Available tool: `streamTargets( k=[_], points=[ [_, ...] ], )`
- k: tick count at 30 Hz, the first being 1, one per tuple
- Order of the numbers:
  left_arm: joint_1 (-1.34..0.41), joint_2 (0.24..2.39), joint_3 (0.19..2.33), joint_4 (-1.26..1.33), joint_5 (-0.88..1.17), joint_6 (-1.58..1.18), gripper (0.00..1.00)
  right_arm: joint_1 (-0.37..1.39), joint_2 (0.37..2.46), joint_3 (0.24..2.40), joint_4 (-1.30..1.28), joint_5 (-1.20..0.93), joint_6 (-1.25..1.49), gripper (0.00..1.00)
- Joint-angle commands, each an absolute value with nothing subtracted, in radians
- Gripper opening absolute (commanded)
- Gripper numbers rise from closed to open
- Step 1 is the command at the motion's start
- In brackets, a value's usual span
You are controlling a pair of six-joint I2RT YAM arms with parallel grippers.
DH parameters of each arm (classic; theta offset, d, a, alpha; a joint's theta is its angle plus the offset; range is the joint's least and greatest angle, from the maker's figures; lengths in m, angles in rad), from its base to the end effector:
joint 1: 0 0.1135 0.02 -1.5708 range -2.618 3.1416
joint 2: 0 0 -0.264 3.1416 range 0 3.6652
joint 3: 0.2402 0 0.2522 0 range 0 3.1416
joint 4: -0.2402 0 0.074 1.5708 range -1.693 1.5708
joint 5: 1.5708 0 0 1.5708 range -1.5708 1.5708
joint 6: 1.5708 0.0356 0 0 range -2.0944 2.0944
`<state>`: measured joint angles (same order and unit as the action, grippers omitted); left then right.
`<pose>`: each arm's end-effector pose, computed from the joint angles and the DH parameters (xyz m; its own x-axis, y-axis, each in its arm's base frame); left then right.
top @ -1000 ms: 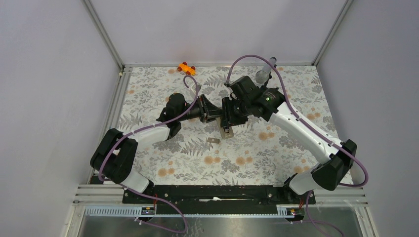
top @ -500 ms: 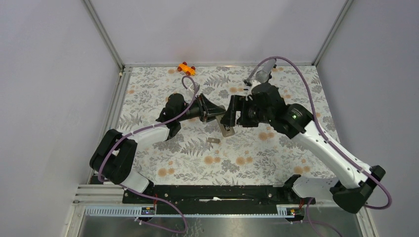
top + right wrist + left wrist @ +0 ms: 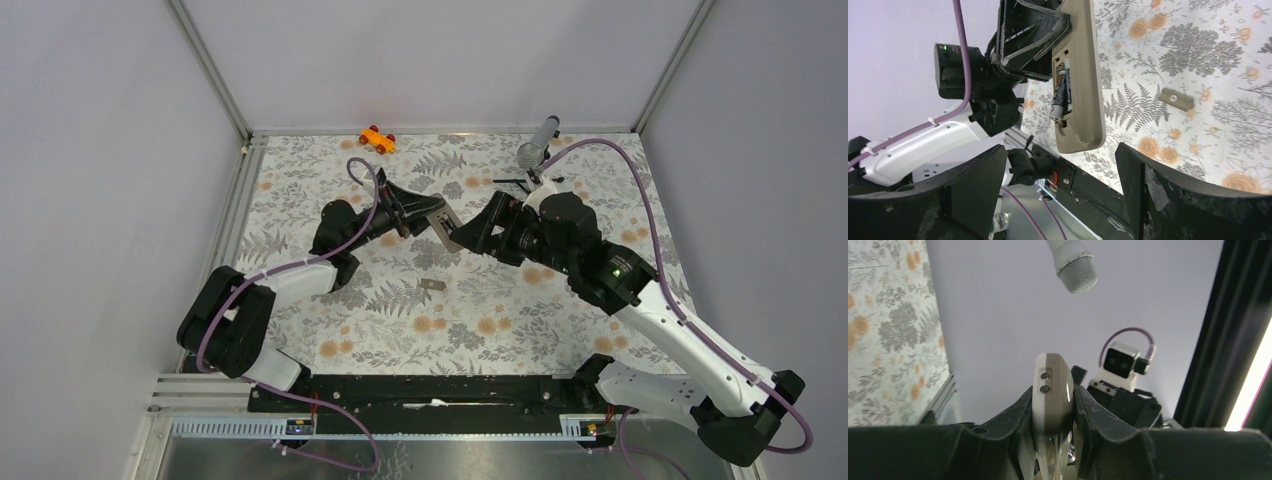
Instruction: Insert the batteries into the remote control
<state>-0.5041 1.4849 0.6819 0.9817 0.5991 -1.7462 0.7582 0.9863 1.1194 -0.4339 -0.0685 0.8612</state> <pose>0.2638 -0.1685 0.2603 -0.8984 -0.4331 0.0730 -0.0011 -0.1640 -0.9865 0.1535 0.1488 0.3932 -0.6966 0.3827 -0.6069 -0.3147 0.5972 0.7378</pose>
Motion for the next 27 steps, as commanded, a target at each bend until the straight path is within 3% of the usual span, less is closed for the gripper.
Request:
streamTargets(
  k=[1,10,17,27],
  points=[
    [-0.506,1.433,0.685,1.144,0.507,-1.881,0.0,0.756,0.98,1.083,-0.27,-0.099,0.972,0.89],
    [-0.517,1.419,0.687,1.146,0.485,-1.916,0.0,0.758,1.0,1.053,-0.144,-0.1,1.056,0.88],
    [-0.521,1.417,0.683,1.155,0.488,-1.921,0.0,0.758,1.019,1.048,-0.13,-0.086,1.078,0.68],
    [-0.525,1.408,0.668,1.161,0.491,-1.921,0.0,0.757,1.048,1.043,-0.122,-0.094,1.113,0.56]
  ],
)
